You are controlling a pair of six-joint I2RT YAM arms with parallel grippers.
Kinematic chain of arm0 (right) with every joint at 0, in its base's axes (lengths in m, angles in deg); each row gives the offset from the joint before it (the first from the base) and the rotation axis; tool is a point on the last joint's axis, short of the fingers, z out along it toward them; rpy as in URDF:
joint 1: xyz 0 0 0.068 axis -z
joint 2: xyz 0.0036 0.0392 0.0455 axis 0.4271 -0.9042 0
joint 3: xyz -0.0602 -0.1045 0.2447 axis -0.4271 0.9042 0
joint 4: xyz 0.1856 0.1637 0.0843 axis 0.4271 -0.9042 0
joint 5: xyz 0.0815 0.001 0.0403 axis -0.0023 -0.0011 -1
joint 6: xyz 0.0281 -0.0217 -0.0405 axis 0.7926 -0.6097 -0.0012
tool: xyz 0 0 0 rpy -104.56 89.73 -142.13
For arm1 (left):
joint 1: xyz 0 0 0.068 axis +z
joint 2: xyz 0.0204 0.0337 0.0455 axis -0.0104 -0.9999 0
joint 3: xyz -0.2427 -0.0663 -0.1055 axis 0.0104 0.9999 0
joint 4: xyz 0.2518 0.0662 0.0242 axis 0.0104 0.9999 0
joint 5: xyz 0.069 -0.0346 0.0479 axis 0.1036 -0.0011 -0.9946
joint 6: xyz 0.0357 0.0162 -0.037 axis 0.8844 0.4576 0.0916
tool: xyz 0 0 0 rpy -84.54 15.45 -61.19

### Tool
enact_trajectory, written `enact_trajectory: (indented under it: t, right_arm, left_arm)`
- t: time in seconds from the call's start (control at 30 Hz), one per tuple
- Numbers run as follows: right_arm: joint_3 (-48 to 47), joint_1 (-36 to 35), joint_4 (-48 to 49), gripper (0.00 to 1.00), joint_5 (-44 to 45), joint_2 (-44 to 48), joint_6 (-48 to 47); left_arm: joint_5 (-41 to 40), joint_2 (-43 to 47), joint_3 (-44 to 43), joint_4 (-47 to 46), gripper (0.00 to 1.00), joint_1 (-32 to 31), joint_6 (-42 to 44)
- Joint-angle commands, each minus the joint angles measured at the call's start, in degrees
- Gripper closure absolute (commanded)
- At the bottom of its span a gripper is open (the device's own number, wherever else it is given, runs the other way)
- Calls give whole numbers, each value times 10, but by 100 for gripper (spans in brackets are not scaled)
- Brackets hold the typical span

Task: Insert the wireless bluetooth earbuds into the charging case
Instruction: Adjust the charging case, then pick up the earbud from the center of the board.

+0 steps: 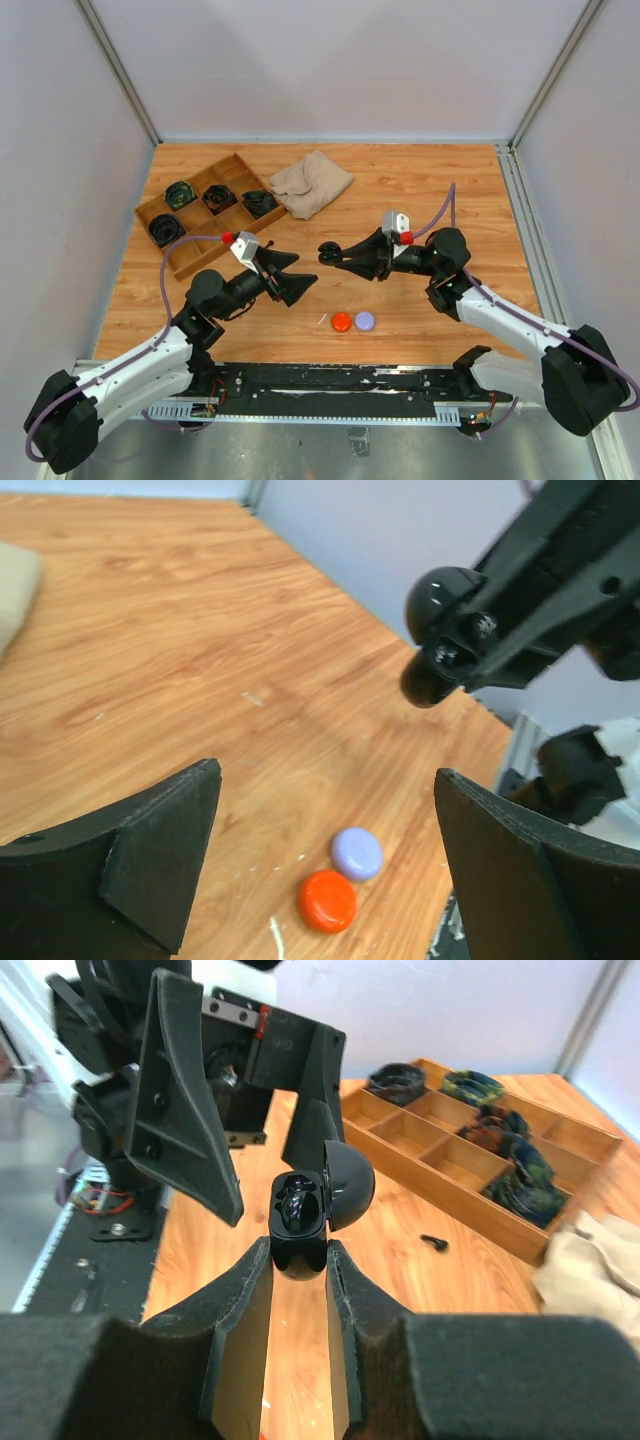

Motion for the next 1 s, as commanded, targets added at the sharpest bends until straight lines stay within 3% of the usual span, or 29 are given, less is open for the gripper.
enact_trajectory:
  t: [0.0, 0.17, 0.5, 0.8, 0.97]
  right_arm:
    - [20, 12, -98, 99, 55, 48, -147]
    - [58, 12, -76, 98, 76, 59, -168]
    - [127, 12, 18, 99, 114, 56, -162]
    - [171, 12, 131, 99, 116, 23, -114]
    - [178, 12, 127, 99, 124, 40, -115]
  left_arm:
    - [-92, 17, -50, 178, 7, -2, 38]
    - [-143, -25, -91, 251, 7, -2, 46]
    - [-220, -198, -212, 385, 11, 26, 58]
    - [-182, -348, -354, 532, 17, 104, 112]
    - [-143, -407, -431, 616, 18, 141, 182]
